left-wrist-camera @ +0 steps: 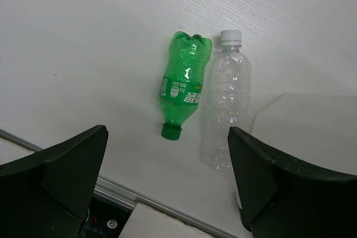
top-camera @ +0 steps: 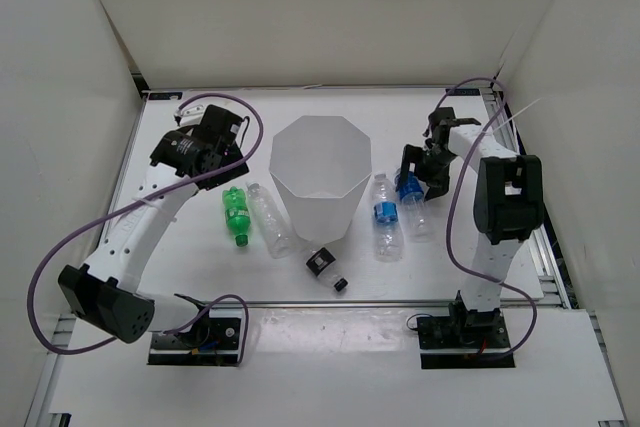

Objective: Put the plastic bottles in the bin

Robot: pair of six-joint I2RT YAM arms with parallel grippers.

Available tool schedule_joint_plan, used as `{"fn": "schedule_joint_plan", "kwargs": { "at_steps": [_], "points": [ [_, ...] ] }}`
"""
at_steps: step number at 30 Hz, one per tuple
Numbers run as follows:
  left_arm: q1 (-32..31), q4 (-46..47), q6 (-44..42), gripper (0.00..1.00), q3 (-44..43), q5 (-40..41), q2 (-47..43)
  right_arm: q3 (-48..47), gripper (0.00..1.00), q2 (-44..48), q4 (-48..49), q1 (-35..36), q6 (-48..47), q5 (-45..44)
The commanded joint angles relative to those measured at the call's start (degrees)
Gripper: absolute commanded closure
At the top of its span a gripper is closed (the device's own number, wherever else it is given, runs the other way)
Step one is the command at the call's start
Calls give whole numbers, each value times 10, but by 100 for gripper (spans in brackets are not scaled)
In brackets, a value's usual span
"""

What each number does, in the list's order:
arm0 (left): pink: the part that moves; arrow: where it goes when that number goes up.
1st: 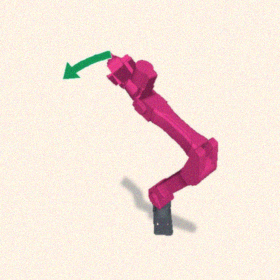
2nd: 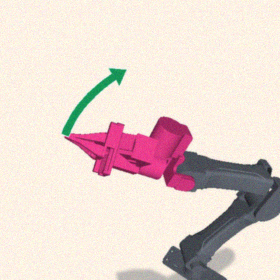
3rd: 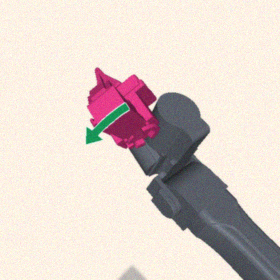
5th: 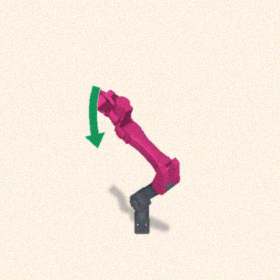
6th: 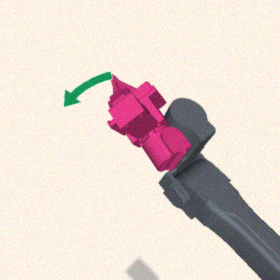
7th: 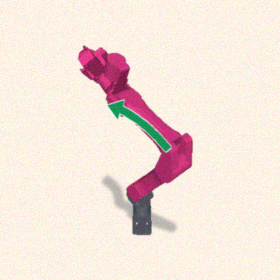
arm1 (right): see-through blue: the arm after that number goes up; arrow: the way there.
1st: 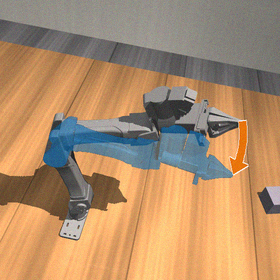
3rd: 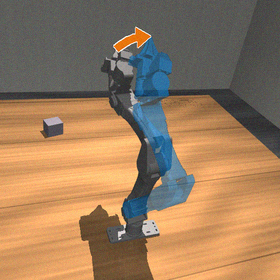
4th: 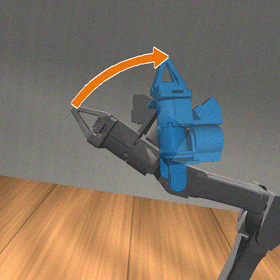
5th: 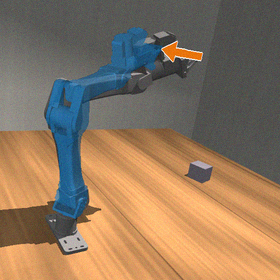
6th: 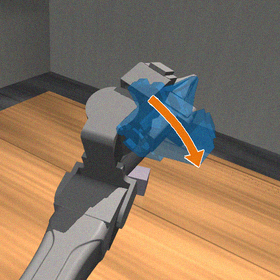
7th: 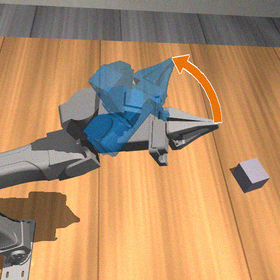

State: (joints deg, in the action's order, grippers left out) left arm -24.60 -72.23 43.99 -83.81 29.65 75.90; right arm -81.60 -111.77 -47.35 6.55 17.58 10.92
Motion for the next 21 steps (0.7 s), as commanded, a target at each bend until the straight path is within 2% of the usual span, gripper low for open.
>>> {"fn": "schedule_joint_plan", "kwargs": {
  "at_steps": [1,4,5,8,12,14,17,21],
  "points": [
    [-2,3,-7,0,5,12,0,1,12,-13,16,-5,-5,-6],
    [-2,3,-7,0,5,7,6,-4,29,-20,-2,-19,-5,-18],
    [-2,3,-7,0,-3,7,13,-4,42,-20,-9,-26,0,-23],
    [-2,3,-2,0,-27,7,27,-9,54,38,-36,-32,17,-56],
    [-2,-13,10,0,-44,1,55,-59,56,180,-67,-32,44,-62],
    [-2,-31,33,0,-44,1,65,-156,57,204,-111,-32,58,-42],
    [3,-9,47,0,-1,-11,57,-305,57,231,-129,-8,74,14],
    [38,74,47,0,115,-63,-6,-416,57,248,-82,50,88,86]
  ]
}}
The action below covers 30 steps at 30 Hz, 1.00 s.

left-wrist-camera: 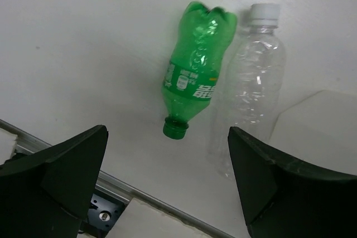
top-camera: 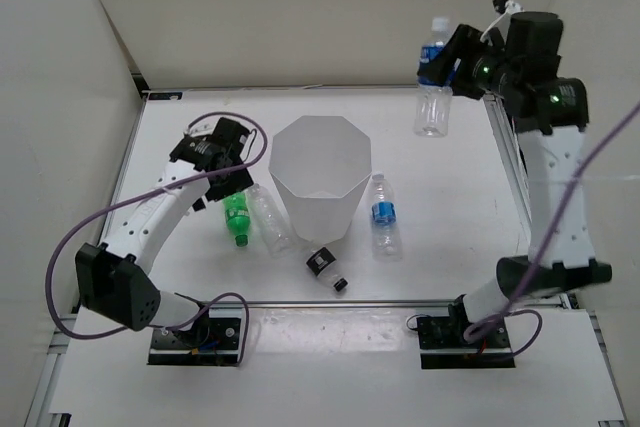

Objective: Put the plastic bottles in the bin

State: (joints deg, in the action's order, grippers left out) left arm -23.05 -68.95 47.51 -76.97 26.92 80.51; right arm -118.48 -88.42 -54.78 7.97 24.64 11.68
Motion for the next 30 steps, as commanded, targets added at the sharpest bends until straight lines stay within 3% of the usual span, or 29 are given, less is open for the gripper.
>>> {"fn": "schedule_joint_plan", "kwargs": {
  "at_steps": [1,6,9,11,12,13,19,22,30],
  "points": [
    [38,70,5,0,61,-43,-61,-58,57,15,5,65,22,90],
    [51,65,10,0,90,-38,-55,-58,54,-21,45,185,7,106],
    [51,81,5,0,102,-38,-55,-64,47,-50,36,227,-6,106],
    [51,87,5,0,109,-38,-55,-59,29,-55,30,256,-13,106],
    [51,94,5,0,109,-38,-47,-59,11,-55,22,262,-13,99],
    [51,94,10,0,114,-38,-39,-59,0,-55,17,262,-13,92],
    [51,120,29,0,165,-33,-39,-87,0,-17,17,190,-20,68],
    [56,155,29,0,196,-38,-39,-50,0,13,17,164,-20,62],
    [62,246,-20,0,233,-45,31,-42,0,37,-12,118,-20,119]
  ]
}}
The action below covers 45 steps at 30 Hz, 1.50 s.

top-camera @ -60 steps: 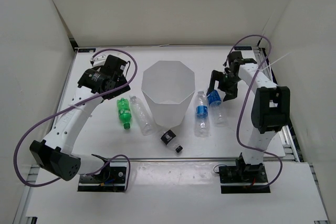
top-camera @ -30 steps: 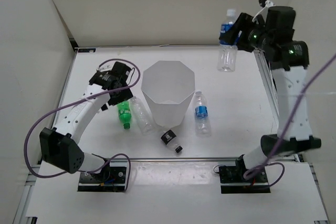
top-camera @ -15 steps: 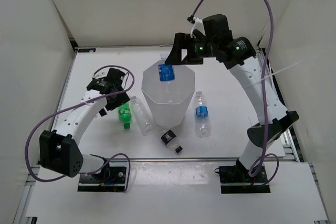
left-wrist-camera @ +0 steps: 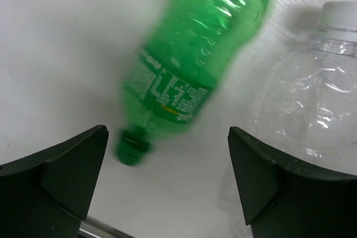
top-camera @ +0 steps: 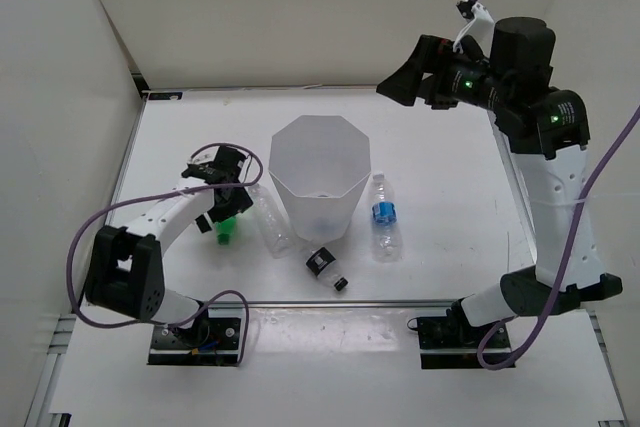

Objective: Put the plastic bottles in the bin

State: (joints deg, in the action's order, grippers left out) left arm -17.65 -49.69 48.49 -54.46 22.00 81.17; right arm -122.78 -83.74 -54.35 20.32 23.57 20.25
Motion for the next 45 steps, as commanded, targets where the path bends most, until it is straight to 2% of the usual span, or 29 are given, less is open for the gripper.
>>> {"fn": "schedule_joint_plan", "kwargs": {
  "at_steps": [1,6,11,17,21,23,26,28,32,34,36,39,43,45],
  "points": [
    [8,59,-30,0,8,4,34,1,0,-10,-22,-11,-9,38],
    [8,90,-42,0,-11,-15,78,-21,0,-10,-36,-23,-9,49],
    [13,90,-47,5,-24,-7,108,-16,0,-10,-41,-28,-14,60],
    [19,58,-52,3,-66,6,80,2,0,-10,-41,-34,-14,60],
    [19,-27,6,1,-165,40,59,17,0,-10,-36,-34,-14,66],
    [24,-69,65,1,-207,62,59,22,0,-10,-36,-34,-19,72],
    [70,-148,177,1,-285,80,65,22,0,-15,-36,-34,-26,84],
    [104,-183,242,1,-318,49,79,22,0,-21,-36,-34,-26,101],
    [231,-165,372,1,-318,-68,104,27,0,-34,-36,-34,-31,131],
    [258,-151,397,1,-318,-103,136,33,0,-34,-36,-34,-36,144],
    [283,-151,439,1,-339,-103,165,40,0,-34,-36,-34,-36,149],
    [293,-162,494,1,-395,-89,224,61,0,-22,-36,-34,-36,167],
    [293,-123,514,1,-438,-102,289,76,0,-10,-50,-34,-41,185],
    [293,-131,514,1,-477,-109,332,83,0,-10,-55,-34,-41,190]
  ]
}}
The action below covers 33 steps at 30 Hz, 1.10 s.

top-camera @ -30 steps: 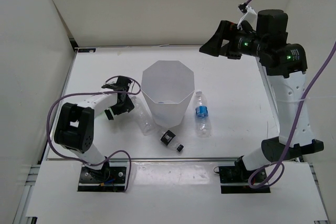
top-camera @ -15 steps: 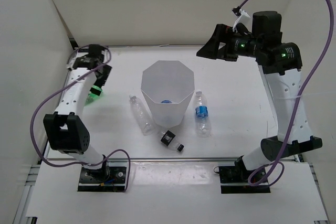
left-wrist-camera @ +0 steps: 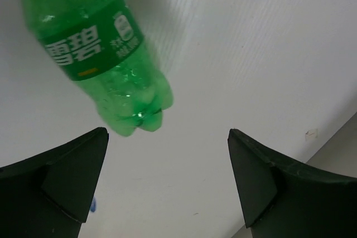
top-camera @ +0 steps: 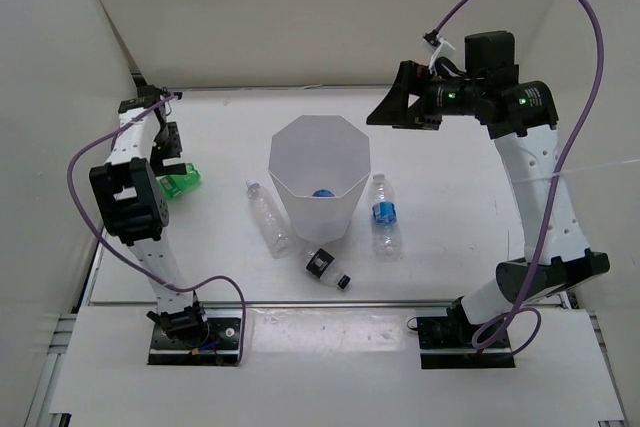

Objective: Put the plastic bottles in the bin

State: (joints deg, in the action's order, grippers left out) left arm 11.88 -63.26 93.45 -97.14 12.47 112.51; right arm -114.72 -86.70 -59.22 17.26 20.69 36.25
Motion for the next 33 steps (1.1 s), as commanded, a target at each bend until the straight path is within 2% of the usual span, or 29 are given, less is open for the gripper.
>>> {"fn": "schedule_joint_plan", "kwargs": {
  "at_steps": [1,10,19,22,24,25,27,31,33],
  "points": [
    [-2,-5,74,1,-60,-20,30,8,0,20,-6,-3,-18,30],
    [-2,12,86,1,11,-17,31,14,0,20,-18,-3,-23,29],
    [35,31,61,1,34,-1,36,14,0,3,-24,-3,-23,49],
    [43,44,56,1,44,-24,36,14,0,-8,-31,-3,-23,55],
    [48,44,56,12,63,-31,36,0,0,-15,-37,-3,-23,55],
    [53,53,49,24,72,-32,36,-6,0,-23,-42,-3,-23,55],
    [53,70,43,30,104,-32,28,-14,0,-23,-42,-3,-23,55],
    [53,87,12,32,133,-46,16,-20,0,-34,-42,-8,-23,55],
    [53,80,-3,44,126,-46,3,-20,0,-34,-37,-8,-28,49]
  ]
}}
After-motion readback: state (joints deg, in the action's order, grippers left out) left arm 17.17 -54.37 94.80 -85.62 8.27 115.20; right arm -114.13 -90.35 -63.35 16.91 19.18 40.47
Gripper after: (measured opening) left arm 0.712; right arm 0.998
